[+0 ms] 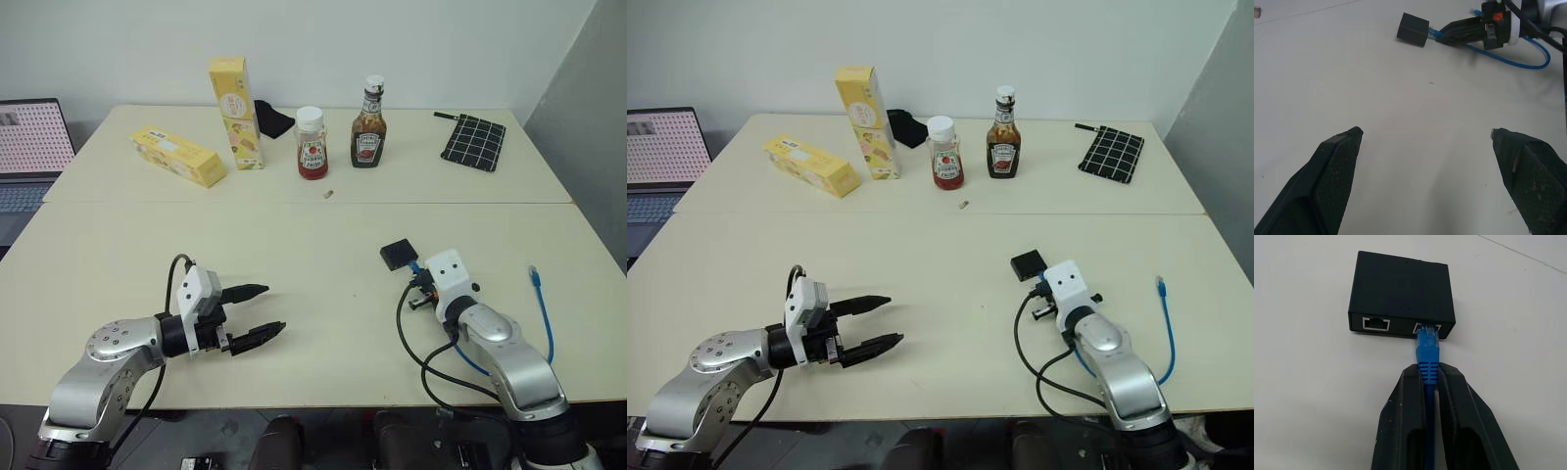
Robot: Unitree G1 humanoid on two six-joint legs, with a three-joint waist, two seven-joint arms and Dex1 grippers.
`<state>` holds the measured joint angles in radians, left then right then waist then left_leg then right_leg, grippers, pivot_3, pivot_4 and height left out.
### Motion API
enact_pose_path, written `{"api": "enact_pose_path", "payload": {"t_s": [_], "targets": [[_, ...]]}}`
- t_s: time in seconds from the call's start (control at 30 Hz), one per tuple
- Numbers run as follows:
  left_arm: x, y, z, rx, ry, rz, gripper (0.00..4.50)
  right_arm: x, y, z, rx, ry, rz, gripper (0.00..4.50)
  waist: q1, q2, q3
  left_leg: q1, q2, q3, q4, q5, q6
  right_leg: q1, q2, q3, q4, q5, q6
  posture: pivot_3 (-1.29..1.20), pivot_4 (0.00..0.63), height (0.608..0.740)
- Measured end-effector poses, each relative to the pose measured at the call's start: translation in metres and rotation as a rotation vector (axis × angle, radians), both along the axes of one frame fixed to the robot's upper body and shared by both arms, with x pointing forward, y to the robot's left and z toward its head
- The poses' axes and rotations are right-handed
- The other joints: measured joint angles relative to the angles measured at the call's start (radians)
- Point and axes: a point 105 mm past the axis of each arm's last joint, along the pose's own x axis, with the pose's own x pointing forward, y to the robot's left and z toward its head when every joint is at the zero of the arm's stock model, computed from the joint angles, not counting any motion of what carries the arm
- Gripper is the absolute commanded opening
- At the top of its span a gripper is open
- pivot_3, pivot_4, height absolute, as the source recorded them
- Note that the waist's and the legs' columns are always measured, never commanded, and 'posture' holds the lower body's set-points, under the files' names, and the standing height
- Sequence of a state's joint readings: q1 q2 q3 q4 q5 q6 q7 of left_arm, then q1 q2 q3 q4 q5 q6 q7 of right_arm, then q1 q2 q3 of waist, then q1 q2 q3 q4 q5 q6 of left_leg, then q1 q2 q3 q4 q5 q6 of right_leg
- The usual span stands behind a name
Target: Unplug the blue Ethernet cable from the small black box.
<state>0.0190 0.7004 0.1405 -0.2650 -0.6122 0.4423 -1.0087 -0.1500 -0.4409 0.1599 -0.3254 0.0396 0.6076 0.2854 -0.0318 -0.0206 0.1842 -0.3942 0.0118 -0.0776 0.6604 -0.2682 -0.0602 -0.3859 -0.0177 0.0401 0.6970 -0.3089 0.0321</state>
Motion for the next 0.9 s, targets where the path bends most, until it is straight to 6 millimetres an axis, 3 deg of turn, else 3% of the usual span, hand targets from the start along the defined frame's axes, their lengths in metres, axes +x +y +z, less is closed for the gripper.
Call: {"api": "enact_pose_path", "payload": {"t_s": [0.2,0.4,0.67,0.9], "targets": [[0.005,-0.003,0.017,-0.141,0.104,0.01,4.5,-0.007,0.043,0.033,-0.234,-0.255,0.492,0.08,-0.003,0.0,0.0,0.0,0.0,0.0,0.0,0.0,0.0,0.0,0.001,0.0,0.0,0.0,0.0,0.0,0.15,0.74],[0.001,-0.015,0.034,-0.197,0.173,-0.07,4.5,-0.021,0.081,0.051,-0.438,-0.501,0.922,0.07,-0.003,0.0,0.0,0.0,0.001,-0.001,0.0,0.0,0.0,0.0,0.001,0.0,0.0,0.0,0.0,0.0,0.15,0.74],[-0.003,-0.026,0.039,-0.236,0.215,-0.097,4.5,-0.027,0.102,0.063,-0.475,-0.641,1.089,0.07,-0.001,0.0,0.0,0.0,0.001,-0.002,0.001,0.0,0.0,0.0,0.0,0.0,0.0,0.0,0.0,0.0,0.15,0.74],[0.0,-0.029,0.04,-0.259,0.218,-0.09,3.2,-0.027,0.108,0.072,-0.47,-0.697,1.113,0.07,0.0,0.0,0.0,0.0,0.001,-0.002,0.001,0.0,0.0,0.0,-0.001,0.0,0.0,0.0,0.0,0.0,0.15,0.74]]}}
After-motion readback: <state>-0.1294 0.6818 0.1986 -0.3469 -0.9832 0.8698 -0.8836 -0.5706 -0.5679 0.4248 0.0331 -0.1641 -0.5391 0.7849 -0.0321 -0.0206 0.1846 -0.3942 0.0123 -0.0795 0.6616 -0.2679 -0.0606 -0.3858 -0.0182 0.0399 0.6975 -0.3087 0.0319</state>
